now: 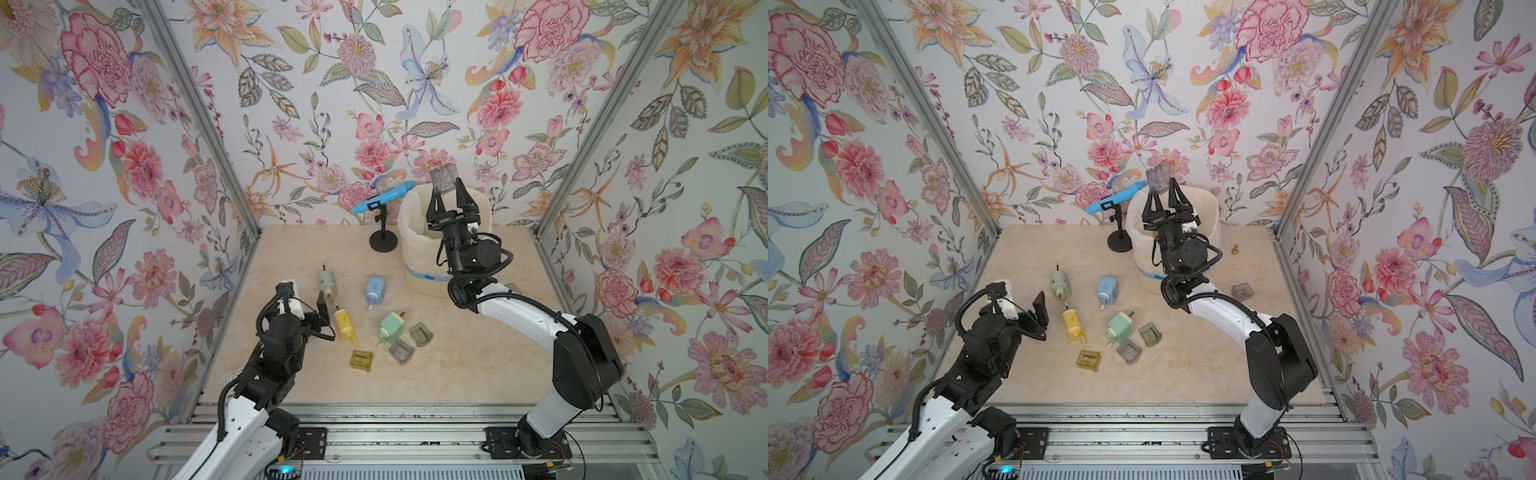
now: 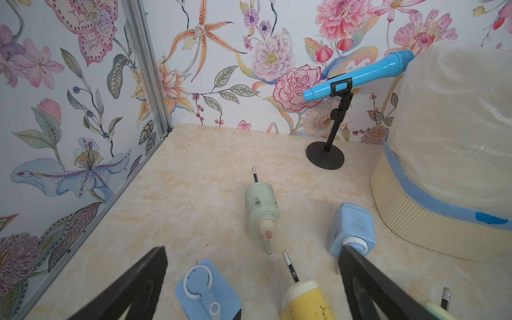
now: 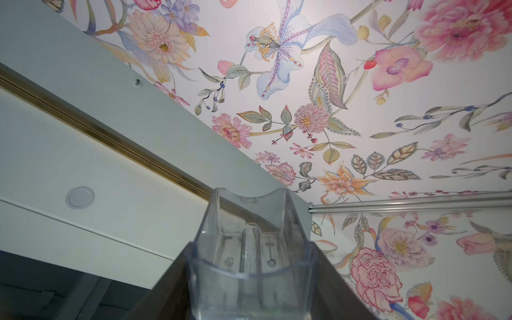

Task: Take out the pencil sharpener tray and clean the shavings
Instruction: Pour the shavings into the trash bin.

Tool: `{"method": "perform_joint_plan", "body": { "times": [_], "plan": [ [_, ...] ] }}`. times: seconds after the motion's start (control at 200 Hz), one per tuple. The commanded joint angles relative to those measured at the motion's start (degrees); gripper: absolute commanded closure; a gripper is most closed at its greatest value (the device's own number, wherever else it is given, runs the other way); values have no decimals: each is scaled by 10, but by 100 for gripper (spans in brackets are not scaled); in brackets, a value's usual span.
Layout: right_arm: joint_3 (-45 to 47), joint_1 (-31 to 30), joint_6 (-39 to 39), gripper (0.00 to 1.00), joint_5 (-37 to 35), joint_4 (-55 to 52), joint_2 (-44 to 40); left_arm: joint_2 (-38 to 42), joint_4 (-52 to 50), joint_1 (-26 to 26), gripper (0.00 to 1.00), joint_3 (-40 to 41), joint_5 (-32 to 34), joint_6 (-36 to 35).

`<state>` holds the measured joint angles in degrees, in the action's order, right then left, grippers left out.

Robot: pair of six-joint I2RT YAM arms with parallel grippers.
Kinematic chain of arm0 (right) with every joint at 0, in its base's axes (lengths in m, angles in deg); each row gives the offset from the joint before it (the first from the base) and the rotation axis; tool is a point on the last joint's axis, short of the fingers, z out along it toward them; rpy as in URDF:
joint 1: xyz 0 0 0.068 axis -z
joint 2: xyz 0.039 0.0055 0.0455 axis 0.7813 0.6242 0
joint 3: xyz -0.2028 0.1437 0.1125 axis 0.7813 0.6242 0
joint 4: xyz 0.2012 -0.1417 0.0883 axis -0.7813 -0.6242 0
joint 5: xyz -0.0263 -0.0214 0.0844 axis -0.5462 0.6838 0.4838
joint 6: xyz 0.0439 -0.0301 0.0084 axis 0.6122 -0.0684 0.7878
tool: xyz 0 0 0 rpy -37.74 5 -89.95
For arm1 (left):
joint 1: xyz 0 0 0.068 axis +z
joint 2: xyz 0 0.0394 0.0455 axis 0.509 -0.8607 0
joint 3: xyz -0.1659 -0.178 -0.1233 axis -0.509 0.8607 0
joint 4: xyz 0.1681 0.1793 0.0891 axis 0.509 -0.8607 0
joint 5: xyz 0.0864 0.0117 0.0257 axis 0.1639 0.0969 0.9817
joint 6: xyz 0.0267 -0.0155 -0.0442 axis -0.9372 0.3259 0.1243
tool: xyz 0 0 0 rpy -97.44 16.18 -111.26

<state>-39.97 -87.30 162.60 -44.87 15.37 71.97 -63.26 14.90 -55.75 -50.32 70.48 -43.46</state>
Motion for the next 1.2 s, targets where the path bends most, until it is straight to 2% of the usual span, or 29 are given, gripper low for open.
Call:
{"method": "perform_joint_plan", "body": {
  "times": [0.0,0.06,0.125,0.185,0.345,0.475,0.721,0.796,0.916,1.071,1.191],
  "plan": [
    [-37,0,130,56,51,21,32,9,-9,-6,0,5,1,-3],
    [-33,-16,121,54,41,0,24,9,-10,-6,0,6,2,-4],
    [-60,-31,121,55,-8,88,49,9,-14,-6,0,7,3,-3],
    [-99,-25,127,58,-23,130,68,12,-16,-6,0,8,-1,-1],
    [-19,-29,104,56,-27,22,-38,21,-27,-6,0,9,3,-1],
    [22,-32,150,53,-80,-3,-57,30,-30,-6,0,16,4,10],
    [-22,31,220,51,-51,-174,-63,31,-50,-6,0,5,1,20],
    [-4,33,223,51,-42,-155,-63,32,-48,-6,0,5,0,24],
    [44,13,237,51,-68,-143,-77,33,-47,-7,0,8,0,35],
    [37,11,244,51,-76,-93,-48,33,-60,-9,0,2,-4,38],
    [5,36,189,52,39,-47,-23,36,-61,-10,0,4,2,34]
  ]
}}
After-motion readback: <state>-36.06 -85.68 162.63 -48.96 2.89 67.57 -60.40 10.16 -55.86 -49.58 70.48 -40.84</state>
